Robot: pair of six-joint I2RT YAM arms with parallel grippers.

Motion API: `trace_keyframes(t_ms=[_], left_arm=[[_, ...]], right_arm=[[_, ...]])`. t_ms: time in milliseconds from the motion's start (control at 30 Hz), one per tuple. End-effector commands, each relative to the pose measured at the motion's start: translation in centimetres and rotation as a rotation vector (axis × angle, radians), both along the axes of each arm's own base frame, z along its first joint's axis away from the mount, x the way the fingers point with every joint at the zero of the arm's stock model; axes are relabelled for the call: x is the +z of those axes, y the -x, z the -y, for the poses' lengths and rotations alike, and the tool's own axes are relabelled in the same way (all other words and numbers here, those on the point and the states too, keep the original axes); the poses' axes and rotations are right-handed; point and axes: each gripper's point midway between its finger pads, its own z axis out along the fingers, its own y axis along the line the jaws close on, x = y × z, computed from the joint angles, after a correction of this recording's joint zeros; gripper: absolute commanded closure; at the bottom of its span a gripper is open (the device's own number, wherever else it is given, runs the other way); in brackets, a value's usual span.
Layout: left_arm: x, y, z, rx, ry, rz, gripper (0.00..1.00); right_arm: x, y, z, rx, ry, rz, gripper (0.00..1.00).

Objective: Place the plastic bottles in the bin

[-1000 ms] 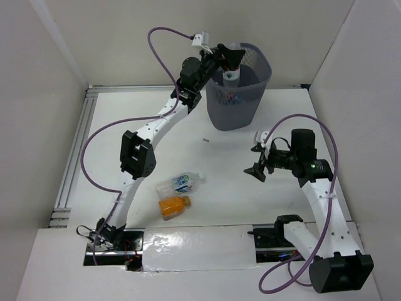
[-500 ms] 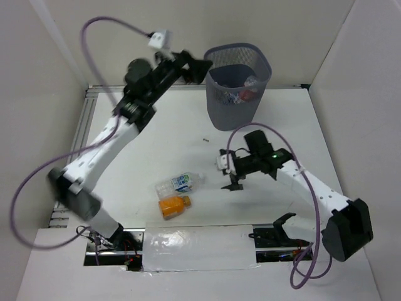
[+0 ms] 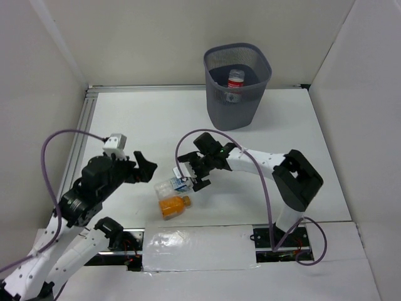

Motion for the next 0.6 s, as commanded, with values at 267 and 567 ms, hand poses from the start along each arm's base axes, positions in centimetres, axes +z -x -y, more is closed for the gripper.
trace_keyframes(t_ms=[267,567], left_arm=[[0.9,5.6,2.0,-0.262,0.057,0.037,0.00],[2.1,8.2,5.8,-0.573,0.086,0.027,0.00]], right_arm=[[-2.9,2.6,-3.1,0.182,0.085,-0.092,0.39],[6.9,-5.2,-3.6,-0.098,-0.088,-0.105,0.93]])
